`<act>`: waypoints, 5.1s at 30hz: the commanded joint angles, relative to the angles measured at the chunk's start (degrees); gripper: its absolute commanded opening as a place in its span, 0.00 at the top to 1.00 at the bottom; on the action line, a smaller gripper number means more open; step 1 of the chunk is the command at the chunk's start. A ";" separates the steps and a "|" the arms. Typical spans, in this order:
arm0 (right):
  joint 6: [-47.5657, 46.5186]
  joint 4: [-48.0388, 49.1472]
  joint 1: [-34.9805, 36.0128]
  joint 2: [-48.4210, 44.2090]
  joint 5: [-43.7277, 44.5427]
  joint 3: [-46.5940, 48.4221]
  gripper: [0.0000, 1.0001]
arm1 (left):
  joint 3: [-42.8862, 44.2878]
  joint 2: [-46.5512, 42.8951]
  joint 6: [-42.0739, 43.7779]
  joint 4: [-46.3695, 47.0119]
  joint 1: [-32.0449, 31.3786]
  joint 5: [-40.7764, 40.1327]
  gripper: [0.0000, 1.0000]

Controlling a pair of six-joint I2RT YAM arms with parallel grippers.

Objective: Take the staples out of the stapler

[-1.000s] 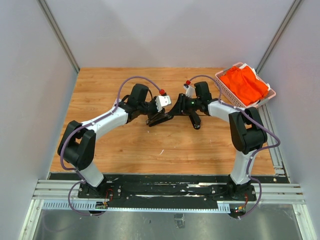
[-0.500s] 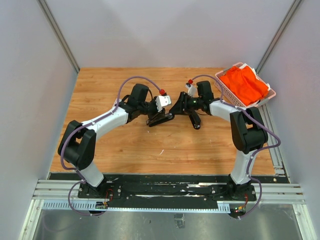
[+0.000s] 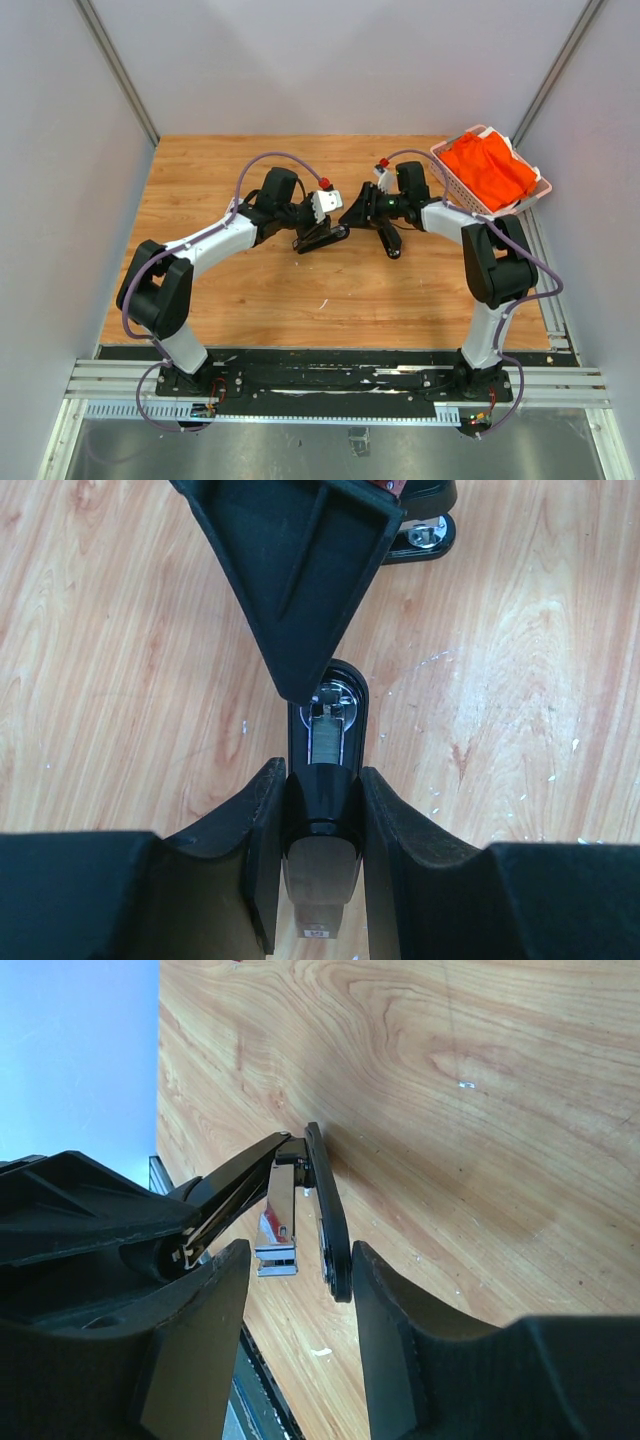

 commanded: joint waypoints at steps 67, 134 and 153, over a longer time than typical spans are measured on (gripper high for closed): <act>3.48 8.11 -0.87 7.39 -4.52 -1.44 0.71 | -0.40 0.73 1.68 -2.88 -0.13 5.21 1.00; -1.19 5.19 -3.02 8.97 -3.19 -5.02 1.00 | -11.44 -10.74 0.20 -0.85 10.64 6.84 1.00; -0.40 4.71 -3.66 10.38 -4.05 -3.66 1.00 | -21.47 -18.26 13.07 -10.18 18.18 1.22 1.00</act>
